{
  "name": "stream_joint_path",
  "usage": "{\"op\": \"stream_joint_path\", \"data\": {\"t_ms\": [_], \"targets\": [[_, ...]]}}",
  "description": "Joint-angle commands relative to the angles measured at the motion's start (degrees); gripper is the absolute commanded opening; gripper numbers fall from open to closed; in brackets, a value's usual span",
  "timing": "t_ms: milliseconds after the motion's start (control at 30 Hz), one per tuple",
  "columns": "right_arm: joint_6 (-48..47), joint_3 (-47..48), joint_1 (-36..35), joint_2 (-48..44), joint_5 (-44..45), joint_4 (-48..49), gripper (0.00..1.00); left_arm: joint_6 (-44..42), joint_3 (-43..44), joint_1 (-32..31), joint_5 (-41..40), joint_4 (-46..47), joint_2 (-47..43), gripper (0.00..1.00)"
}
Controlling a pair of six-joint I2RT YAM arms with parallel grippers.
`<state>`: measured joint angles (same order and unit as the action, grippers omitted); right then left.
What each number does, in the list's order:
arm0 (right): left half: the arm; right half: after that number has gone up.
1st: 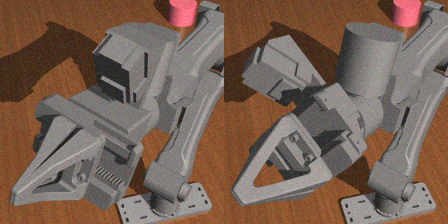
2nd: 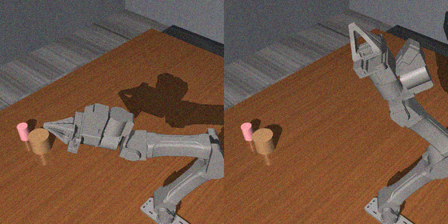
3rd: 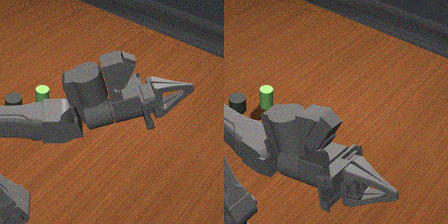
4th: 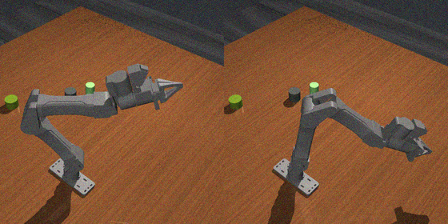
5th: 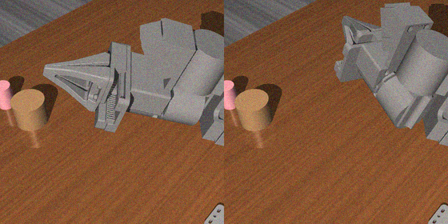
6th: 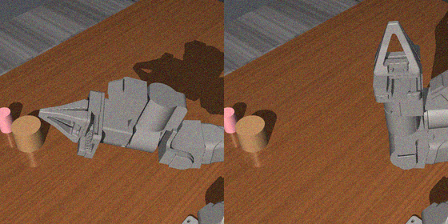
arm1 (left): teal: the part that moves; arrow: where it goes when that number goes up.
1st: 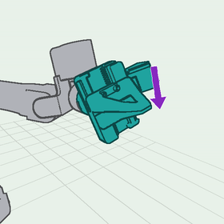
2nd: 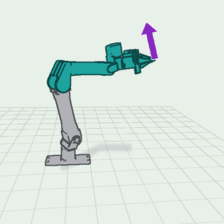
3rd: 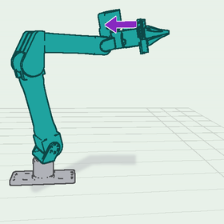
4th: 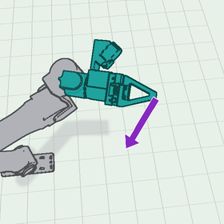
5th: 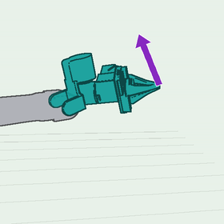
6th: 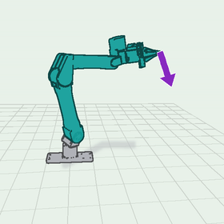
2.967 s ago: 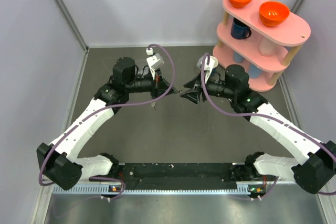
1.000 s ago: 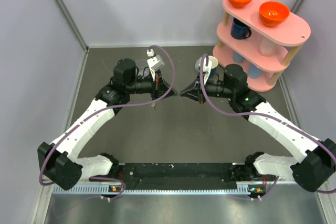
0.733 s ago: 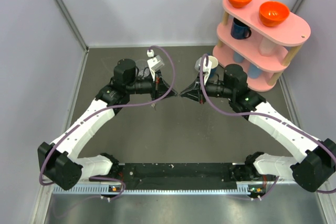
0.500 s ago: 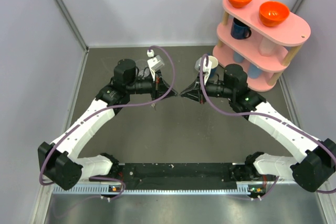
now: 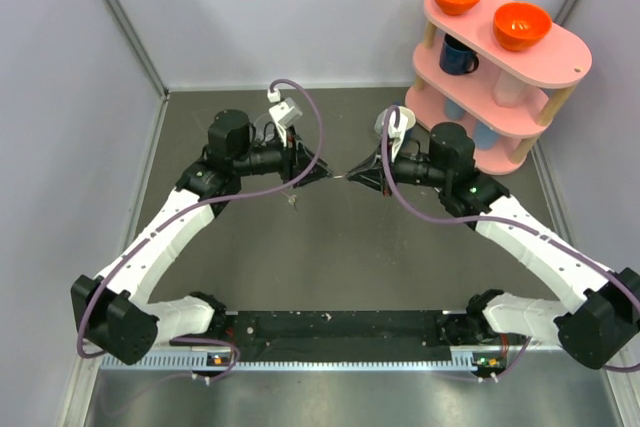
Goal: Unlock with the key
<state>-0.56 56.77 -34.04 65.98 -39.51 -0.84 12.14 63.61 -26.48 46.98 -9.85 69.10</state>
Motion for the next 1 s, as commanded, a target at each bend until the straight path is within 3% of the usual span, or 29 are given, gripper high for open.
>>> {"op": "stream_joint_path", "data": {"t_ms": [0, 333, 500, 767, 967], "targets": [[-1.99, -0.35, 0.64, -2.08, 1.09, 1.02, 0.0, 1.04, 0.55, 2.3, -2.15, 3.52, -3.18, 0.42], [-6.82, -1.93, 0.73, -5.5, 20.42, 1.02, 0.0, -2.99, 1.23, 6.27, -15.77, -0.95, -5.12, 0.44], [-9.02, -2.28, 1.17, -7.0, 18.5, 1.02, 0.0, -8.79, 5.9, 6.7, -20.96, -7.63, -3.98, 0.46], [-11.04, -2.46, 1.26, -7.26, 16.04, -1.18, 0.0, -20.92, 9.16, 8.98, -37.75, -23.97, -1.78, 0.5], [-11.04, -2.11, 1.26, -7.44, 14.81, -1.97, 0.0, -26.2, 1.17, 21.1, -36.79, -24.26, -5.37, 0.59]]}}
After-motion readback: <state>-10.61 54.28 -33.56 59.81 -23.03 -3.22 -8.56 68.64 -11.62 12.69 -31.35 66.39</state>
